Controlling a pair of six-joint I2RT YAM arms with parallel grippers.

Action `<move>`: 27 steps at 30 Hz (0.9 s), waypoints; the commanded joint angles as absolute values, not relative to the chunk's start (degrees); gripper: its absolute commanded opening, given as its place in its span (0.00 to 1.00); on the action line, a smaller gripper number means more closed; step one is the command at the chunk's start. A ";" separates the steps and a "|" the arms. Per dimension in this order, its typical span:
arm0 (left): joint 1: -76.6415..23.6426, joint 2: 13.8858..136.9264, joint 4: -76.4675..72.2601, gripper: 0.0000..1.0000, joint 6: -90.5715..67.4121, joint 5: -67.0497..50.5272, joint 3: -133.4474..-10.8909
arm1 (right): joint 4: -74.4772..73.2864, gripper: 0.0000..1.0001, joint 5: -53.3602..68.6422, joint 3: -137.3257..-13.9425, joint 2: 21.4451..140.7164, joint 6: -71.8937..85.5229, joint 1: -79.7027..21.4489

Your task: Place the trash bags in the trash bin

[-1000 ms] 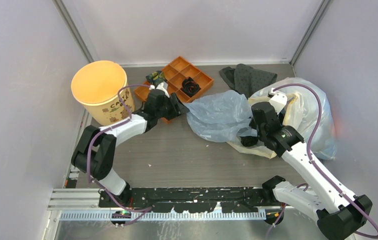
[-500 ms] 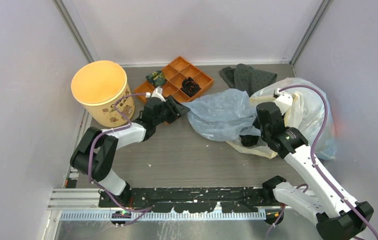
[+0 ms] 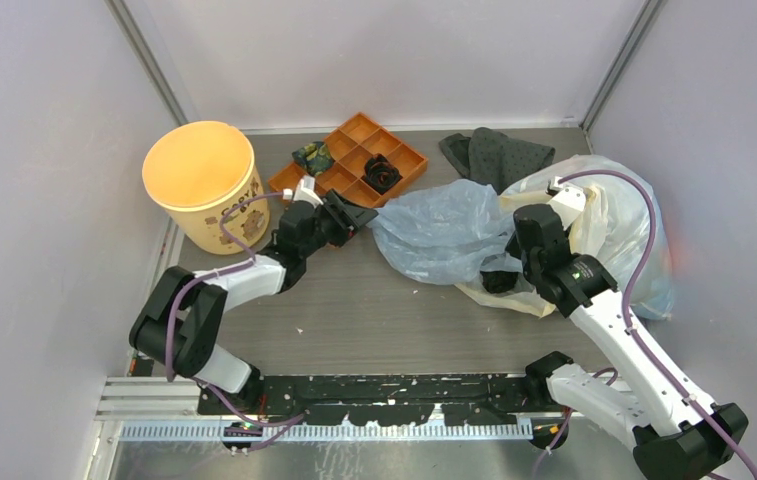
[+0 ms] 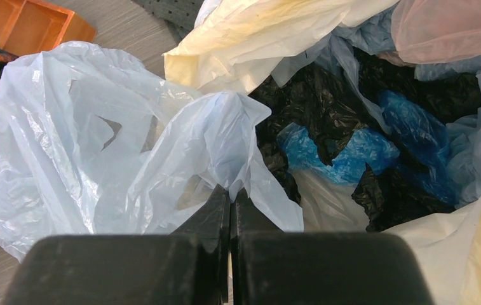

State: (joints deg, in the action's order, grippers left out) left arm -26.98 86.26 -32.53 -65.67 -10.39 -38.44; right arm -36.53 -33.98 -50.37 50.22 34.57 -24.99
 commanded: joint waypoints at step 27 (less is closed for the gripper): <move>-26.37 88.38 -21.22 0.10 -63.38 -6.74 -48.33 | -36.62 0.01 -34.82 -52.32 50.07 34.26 -24.49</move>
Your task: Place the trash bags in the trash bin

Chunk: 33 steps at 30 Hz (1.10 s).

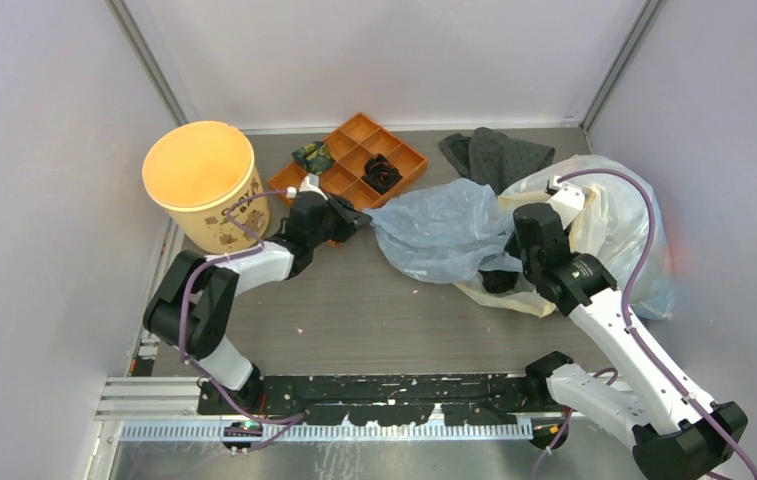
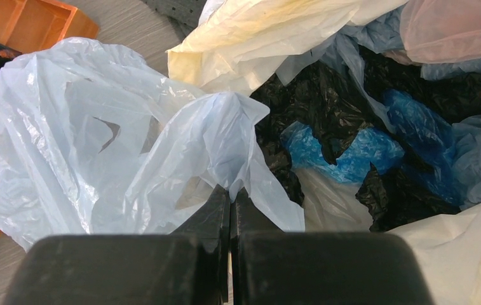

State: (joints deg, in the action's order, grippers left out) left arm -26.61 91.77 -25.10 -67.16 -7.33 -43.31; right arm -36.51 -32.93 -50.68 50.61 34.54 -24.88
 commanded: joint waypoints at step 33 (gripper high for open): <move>-25.84 77.09 15.77 0.48 -41.71 -13.07 -60.17 | -40.87 0.01 -32.14 -56.54 49.19 30.84 -24.46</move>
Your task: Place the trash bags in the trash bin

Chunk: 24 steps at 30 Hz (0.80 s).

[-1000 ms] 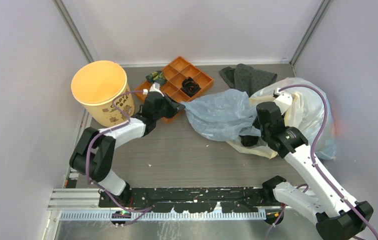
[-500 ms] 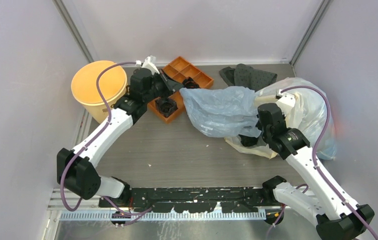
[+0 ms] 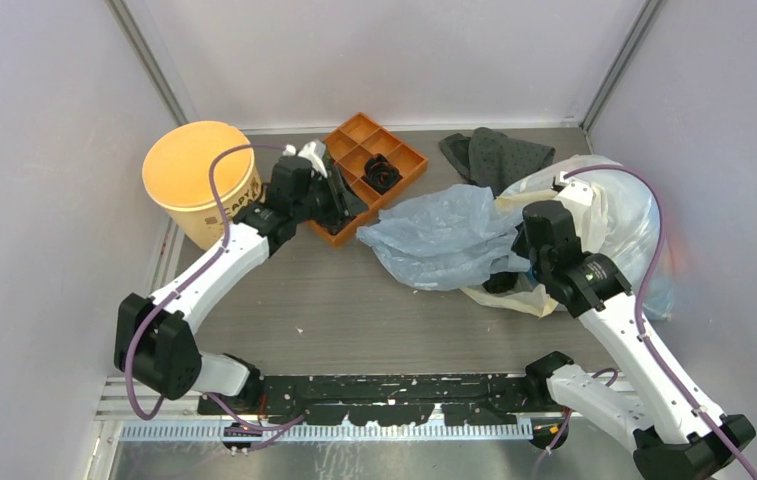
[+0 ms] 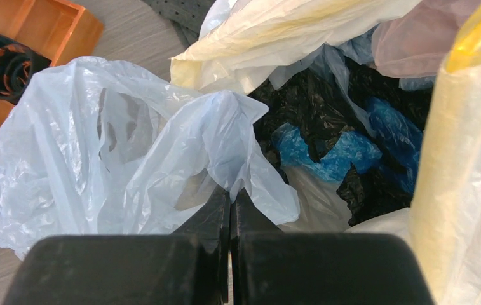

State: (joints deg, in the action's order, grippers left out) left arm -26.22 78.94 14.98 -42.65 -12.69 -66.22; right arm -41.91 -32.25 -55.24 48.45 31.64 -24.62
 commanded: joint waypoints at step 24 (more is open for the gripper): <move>-25.05 77.49 -2.40 0.49 -61.35 -12.09 -45.26 | -39.75 0.01 -30.52 -55.35 50.01 31.20 -24.52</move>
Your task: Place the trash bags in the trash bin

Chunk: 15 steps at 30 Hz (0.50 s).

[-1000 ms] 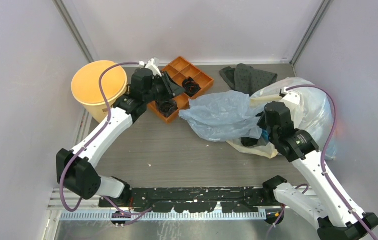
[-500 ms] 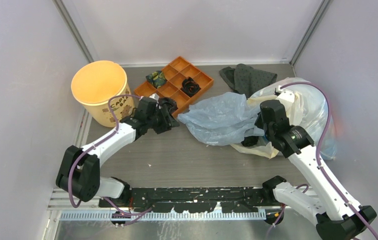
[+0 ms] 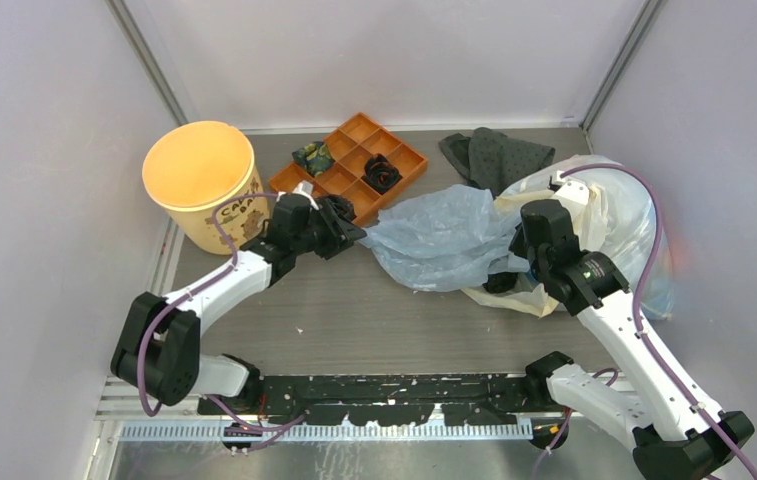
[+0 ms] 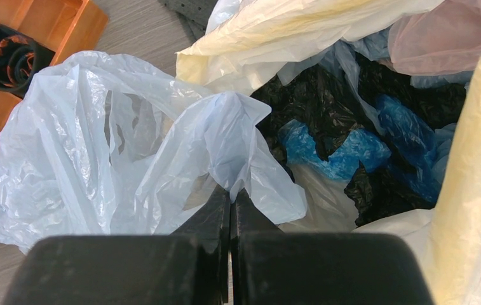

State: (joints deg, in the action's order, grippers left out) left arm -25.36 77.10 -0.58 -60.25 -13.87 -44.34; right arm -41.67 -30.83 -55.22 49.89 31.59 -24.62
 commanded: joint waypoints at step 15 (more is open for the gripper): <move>-25.14 85.71 -15.43 0.32 -66.14 -14.57 -44.94 | -39.42 0.01 -30.36 -54.93 49.84 30.95 -24.50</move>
